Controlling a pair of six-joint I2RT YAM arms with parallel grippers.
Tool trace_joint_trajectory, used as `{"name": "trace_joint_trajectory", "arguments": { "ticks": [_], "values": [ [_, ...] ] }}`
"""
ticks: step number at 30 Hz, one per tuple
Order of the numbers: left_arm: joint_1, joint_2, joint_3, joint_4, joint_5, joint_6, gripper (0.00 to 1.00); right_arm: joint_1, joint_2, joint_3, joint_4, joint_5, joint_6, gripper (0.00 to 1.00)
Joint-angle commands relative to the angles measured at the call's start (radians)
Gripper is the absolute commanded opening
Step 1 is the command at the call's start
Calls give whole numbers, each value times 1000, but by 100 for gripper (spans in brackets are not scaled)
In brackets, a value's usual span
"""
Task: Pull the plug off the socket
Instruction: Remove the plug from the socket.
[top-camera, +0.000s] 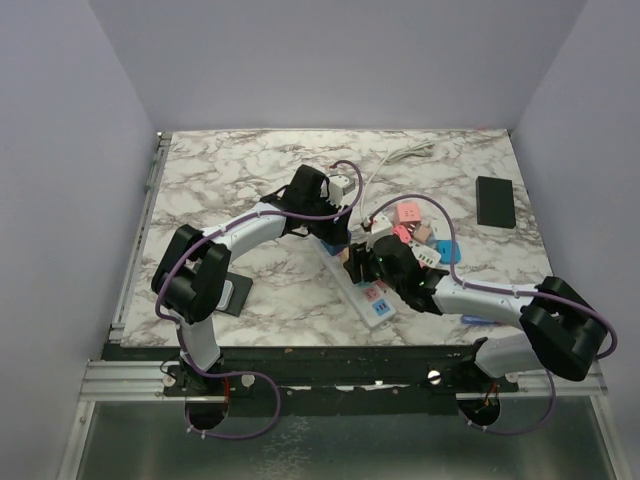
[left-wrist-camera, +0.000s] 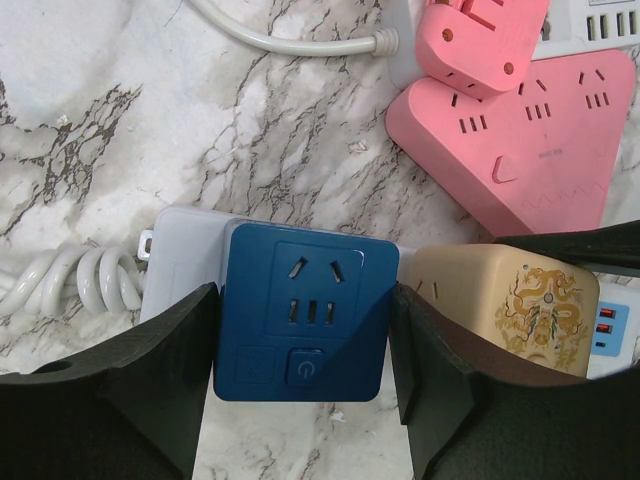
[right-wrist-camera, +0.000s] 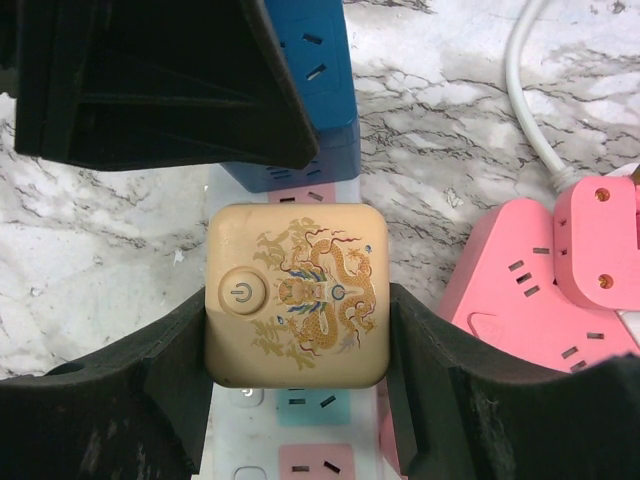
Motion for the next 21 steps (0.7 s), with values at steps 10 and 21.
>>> {"name": "trace_joint_trajectory", "arguments": {
  "ticks": [10, 21],
  "values": [
    [11, 141, -71, -198, -142, -2, 0, 130, 42, 42, 50, 173, -95, 1],
    [12, 143, -69, -200, -142, -1, 0, 140, -7, 27, 77, 193, -44, 1]
  ]
}}
